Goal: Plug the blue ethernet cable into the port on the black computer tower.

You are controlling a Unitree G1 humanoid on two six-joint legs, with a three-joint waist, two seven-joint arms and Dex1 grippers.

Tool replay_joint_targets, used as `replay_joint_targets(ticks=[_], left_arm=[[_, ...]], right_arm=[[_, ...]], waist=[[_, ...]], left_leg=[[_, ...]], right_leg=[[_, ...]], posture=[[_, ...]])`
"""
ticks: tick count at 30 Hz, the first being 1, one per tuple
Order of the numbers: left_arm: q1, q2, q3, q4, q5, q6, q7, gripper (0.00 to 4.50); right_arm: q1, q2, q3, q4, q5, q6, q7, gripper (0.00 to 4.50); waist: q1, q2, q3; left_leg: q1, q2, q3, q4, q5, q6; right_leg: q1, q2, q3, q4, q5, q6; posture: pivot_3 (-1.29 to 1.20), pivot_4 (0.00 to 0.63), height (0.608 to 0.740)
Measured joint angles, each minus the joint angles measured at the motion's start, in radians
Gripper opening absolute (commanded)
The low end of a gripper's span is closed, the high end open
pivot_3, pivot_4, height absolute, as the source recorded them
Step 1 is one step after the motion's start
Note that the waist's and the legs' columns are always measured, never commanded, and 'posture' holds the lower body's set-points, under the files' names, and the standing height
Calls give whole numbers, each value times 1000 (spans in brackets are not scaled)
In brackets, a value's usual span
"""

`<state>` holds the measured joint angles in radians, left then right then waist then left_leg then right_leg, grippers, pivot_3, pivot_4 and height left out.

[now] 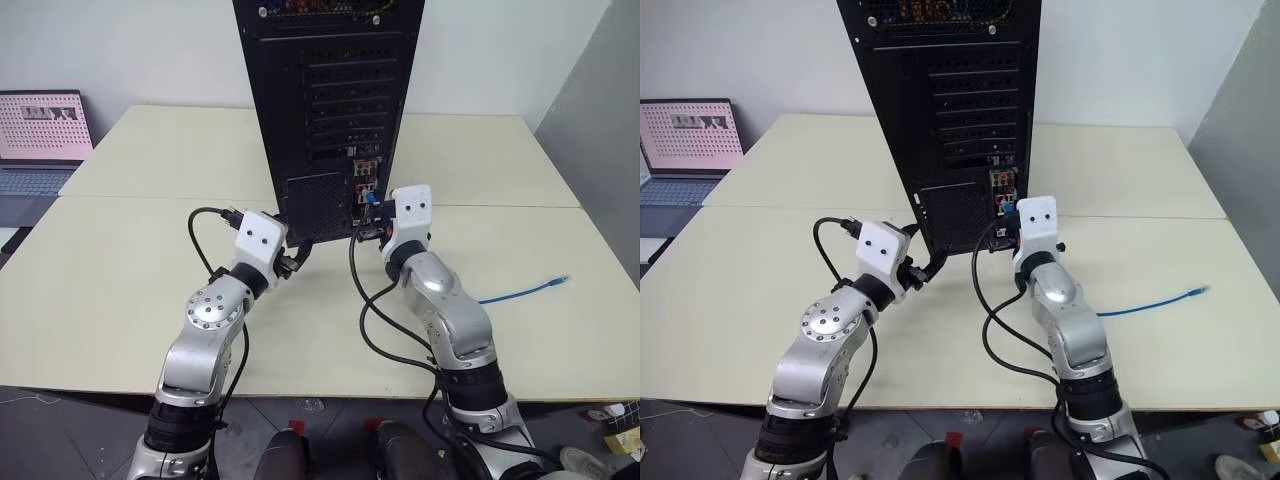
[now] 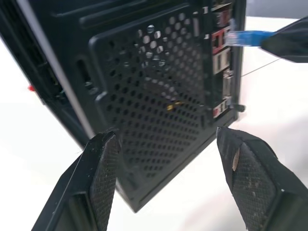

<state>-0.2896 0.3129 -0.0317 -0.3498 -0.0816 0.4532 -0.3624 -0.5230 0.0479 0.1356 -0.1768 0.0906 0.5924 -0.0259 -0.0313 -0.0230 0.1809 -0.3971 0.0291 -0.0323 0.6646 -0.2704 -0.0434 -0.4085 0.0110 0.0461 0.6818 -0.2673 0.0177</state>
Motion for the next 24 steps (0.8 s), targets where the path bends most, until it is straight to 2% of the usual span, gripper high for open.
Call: replay_joint_targets(ticks=[12,24], left_arm=[[-39,56,38,7,-67,5,-69,3305],[-43,62,38,10,-69,-2,-86,3305]], right_arm=[[-35,5,-29,61,1,-17,3,0],[-43,-1,-8,55,-4,4,31,0]], waist=[[-2,0,0],[-5,0,0]], left_leg=[[0,0,0,0,0,0],[0,0,1,0,0,0]], right_leg=[[0,0,0,0,0,0],[-1,1,1,0,0,0]], posture=[[0,150,740],[0,150,740]])
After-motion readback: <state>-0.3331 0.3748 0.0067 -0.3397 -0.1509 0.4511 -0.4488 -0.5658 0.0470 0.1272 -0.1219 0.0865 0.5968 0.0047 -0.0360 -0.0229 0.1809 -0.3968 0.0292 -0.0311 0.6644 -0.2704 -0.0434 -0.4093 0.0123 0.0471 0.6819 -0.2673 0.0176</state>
